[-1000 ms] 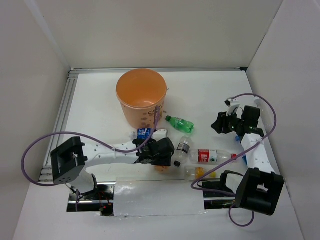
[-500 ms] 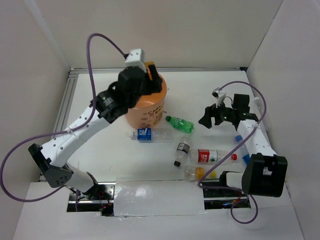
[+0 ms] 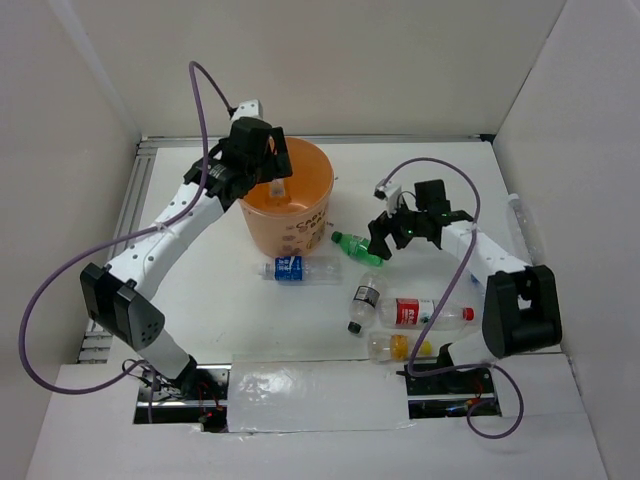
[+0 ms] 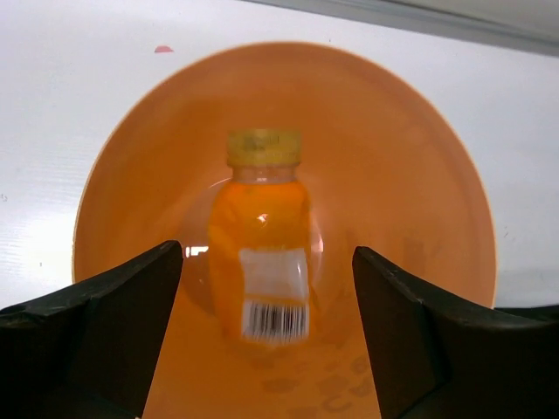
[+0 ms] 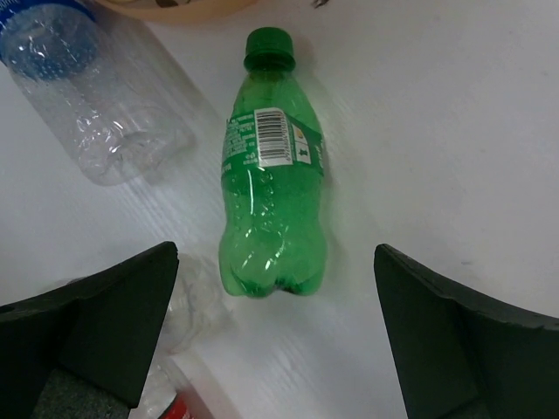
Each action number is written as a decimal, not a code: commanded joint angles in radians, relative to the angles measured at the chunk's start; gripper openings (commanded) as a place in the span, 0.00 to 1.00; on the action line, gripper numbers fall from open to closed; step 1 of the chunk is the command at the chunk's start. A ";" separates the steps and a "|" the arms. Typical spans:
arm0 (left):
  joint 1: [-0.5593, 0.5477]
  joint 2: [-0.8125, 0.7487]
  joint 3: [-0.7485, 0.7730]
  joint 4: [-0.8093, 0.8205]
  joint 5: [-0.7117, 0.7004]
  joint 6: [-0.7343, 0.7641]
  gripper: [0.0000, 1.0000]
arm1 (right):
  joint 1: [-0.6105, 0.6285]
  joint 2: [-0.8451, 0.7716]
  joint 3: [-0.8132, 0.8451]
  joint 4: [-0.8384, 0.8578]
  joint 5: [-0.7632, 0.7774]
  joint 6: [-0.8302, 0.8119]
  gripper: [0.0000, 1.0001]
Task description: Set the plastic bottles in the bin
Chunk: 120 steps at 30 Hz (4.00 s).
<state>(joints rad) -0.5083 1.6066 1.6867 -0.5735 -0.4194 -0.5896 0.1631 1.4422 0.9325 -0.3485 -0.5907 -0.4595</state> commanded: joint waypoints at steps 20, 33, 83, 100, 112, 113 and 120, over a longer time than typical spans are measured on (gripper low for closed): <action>-0.170 -0.680 -0.965 0.041 0.168 -0.930 0.96 | 0.156 0.116 -0.104 0.218 0.180 -0.067 0.53; -0.053 -0.591 -1.182 0.426 0.324 -1.128 0.97 | 0.070 -0.186 0.046 0.003 0.100 -0.076 0.06; 0.030 -0.134 -1.101 0.690 0.476 -1.078 0.28 | 0.265 -0.136 0.422 -0.078 0.086 -0.002 1.00; -0.049 -0.545 -0.555 0.437 0.467 -0.386 0.00 | -0.017 -0.457 -0.092 -0.095 0.135 0.093 0.65; -0.016 -0.203 -0.090 0.081 -0.025 -0.217 0.00 | -0.255 -0.367 -0.018 0.029 0.480 0.196 0.89; -0.016 -0.192 -0.090 0.072 -0.063 -0.217 0.00 | -0.284 -0.352 -0.008 0.029 0.480 0.196 0.89; 0.002 -0.192 -0.110 0.063 -0.111 -0.217 0.10 | -0.496 -0.241 0.055 0.074 0.470 0.196 0.90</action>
<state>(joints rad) -0.5186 1.4387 1.5501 -0.5293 -0.4660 -0.8383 -0.2966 1.1664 0.9310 -0.3454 -0.1406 -0.2661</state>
